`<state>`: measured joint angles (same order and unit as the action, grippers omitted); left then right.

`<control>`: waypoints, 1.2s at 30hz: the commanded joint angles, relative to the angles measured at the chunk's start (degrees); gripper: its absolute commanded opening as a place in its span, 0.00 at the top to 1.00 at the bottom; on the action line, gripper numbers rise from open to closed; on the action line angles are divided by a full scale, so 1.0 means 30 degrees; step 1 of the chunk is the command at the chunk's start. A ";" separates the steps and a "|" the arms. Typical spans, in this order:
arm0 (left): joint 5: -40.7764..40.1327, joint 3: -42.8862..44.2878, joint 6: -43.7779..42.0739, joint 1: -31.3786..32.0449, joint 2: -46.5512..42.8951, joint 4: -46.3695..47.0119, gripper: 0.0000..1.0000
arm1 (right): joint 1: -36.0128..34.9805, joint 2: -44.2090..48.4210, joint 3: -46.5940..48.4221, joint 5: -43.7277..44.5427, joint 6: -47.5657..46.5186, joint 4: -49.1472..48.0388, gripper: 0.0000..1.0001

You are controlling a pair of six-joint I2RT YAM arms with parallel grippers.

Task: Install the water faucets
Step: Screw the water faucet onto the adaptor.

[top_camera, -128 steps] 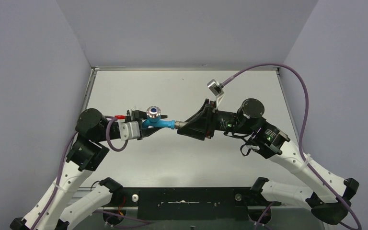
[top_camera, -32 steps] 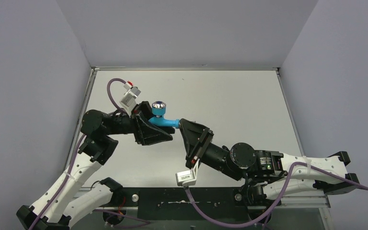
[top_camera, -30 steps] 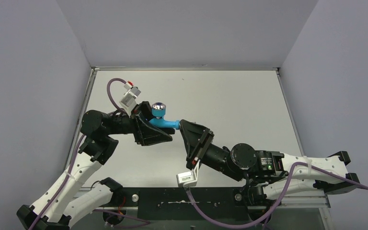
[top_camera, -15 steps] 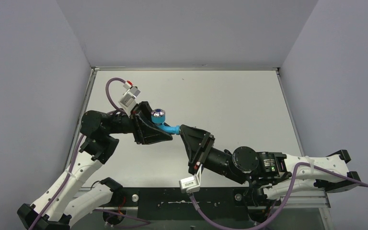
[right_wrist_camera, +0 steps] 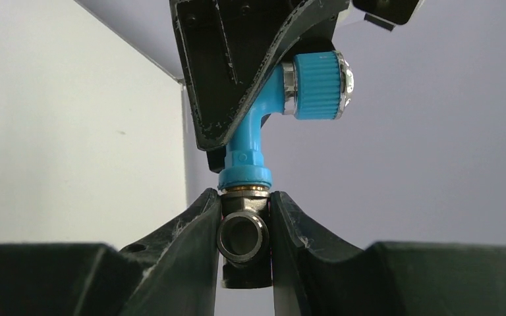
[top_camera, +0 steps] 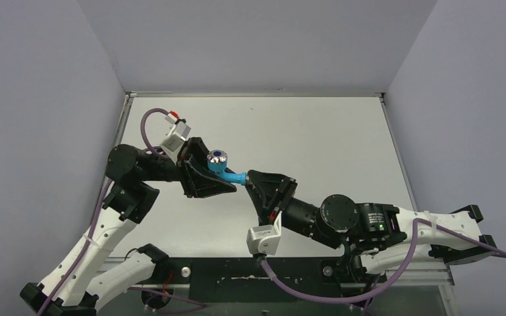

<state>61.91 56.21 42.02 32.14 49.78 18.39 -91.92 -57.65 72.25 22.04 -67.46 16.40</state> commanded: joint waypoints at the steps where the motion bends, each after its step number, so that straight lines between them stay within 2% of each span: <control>1: 0.1005 0.1486 -0.2764 0.0053 0.0191 -0.0983 1.00 | 0.0149 -0.0352 0.1205 -0.0568 0.5805 0.0070 1.00; 6: 0.1762 0.1749 -0.4011 0.0038 0.0453 -0.1500 1.00 | 0.1066 -0.0423 0.1843 -0.2081 1.0744 0.0295 1.00; 15: 0.2361 0.2229 -0.6360 -0.0075 0.0400 -0.2849 1.00 | 0.5210 -0.0063 0.1626 -0.6652 1.8260 0.0161 1.00; 23: 0.2846 0.2320 -0.9223 -0.0108 -0.0021 -0.3537 1.00 | 0.9344 -0.0559 0.1329 -1.3988 2.5252 0.0036 1.00; 30: 0.2809 0.2676 -1.1046 -0.0167 -0.0142 -0.5021 1.00 | 1.1877 -0.0887 -0.0149 -1.7809 3.1241 -0.1920 1.00; 33: 0.2671 0.2681 -1.1382 -0.0218 -0.0233 -0.5470 1.00 | 1.2844 -0.0706 -0.0555 -1.8351 3.2927 -0.2688 0.92; 36: 0.2493 0.2641 -1.1565 -0.0268 -0.0275 -0.5969 1.00 | 1.3328 -0.0435 -0.0096 -1.8290 3.2376 -0.2638 0.71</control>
<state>68.34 59.92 12.64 30.89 50.98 -2.85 -54.43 -58.46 71.20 -34.48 22.20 17.17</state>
